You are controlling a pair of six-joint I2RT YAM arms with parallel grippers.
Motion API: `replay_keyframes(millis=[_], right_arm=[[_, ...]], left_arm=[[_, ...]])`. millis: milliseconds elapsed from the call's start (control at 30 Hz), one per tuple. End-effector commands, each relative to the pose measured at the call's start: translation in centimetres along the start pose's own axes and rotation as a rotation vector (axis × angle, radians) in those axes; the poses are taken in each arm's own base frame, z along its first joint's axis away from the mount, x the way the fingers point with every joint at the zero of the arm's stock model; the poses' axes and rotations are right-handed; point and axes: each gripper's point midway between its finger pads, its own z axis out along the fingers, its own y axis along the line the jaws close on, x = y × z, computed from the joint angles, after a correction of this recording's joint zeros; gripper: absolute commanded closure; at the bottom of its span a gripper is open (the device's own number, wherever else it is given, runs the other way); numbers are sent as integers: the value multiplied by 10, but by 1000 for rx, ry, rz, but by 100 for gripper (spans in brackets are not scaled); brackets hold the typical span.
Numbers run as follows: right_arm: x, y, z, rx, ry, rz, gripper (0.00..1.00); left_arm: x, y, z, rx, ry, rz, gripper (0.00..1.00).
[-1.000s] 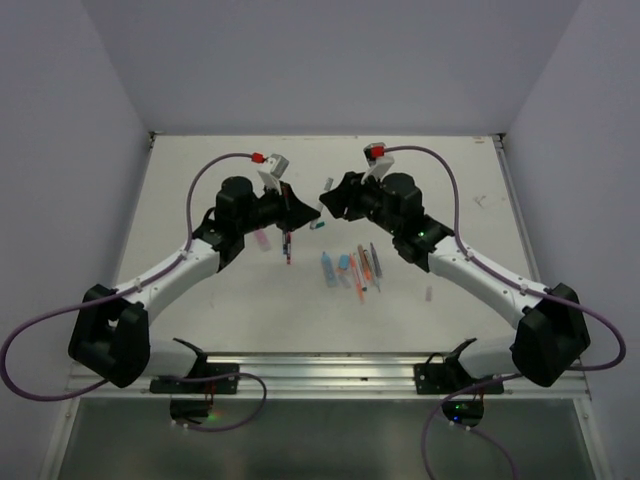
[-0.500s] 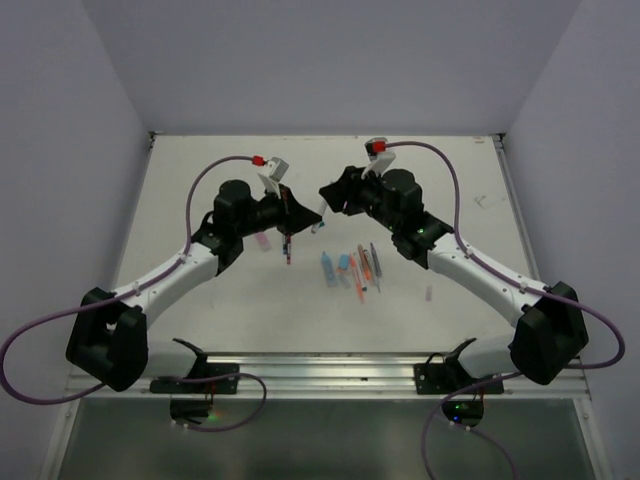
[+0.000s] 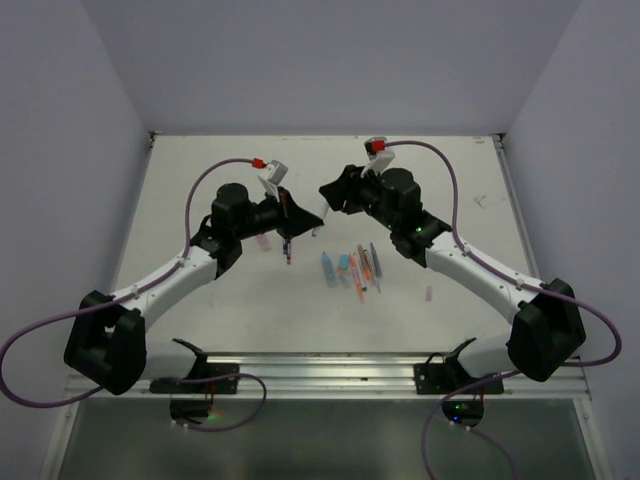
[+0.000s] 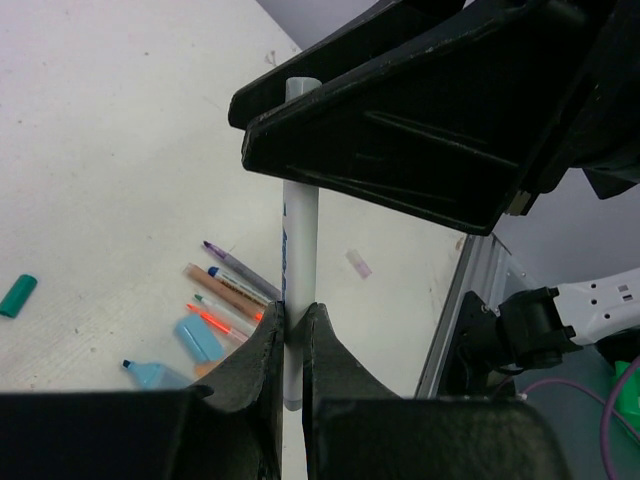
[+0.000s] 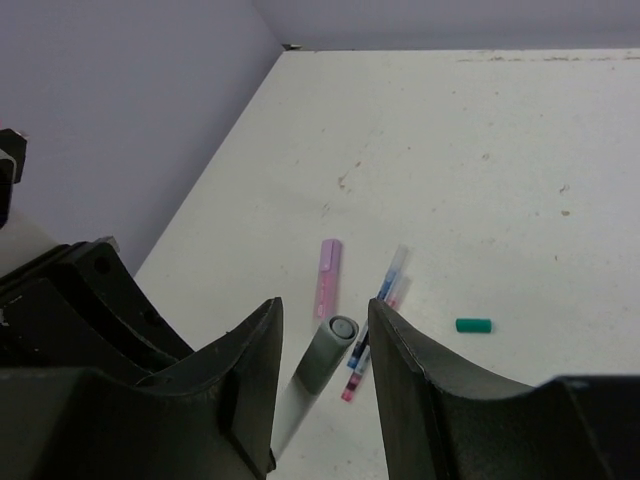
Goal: Open the pen caps
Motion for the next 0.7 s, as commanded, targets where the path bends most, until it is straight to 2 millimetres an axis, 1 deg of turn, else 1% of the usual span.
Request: replay_keyframes(millis=[0, 267, 433, 533, 667], right_arm=[[-33, 17, 0, -52, -91, -4, 57], [-33, 22, 1, -86, -92, 6, 59], [-25, 21, 4, -93, -72, 20, 62], [-23, 21, 4, -98, -67, 24, 66], [-23, 20, 4, -95, -69, 24, 76]], left_arm=[[-3, -14, -4, 52, -17, 12, 100], [-3, -17, -5, 64, -22, 15, 100], [-6, -21, -6, 82, -37, 20, 100], [-6, -23, -8, 93, -46, 26, 100], [-6, -25, -9, 100, -47, 28, 100]])
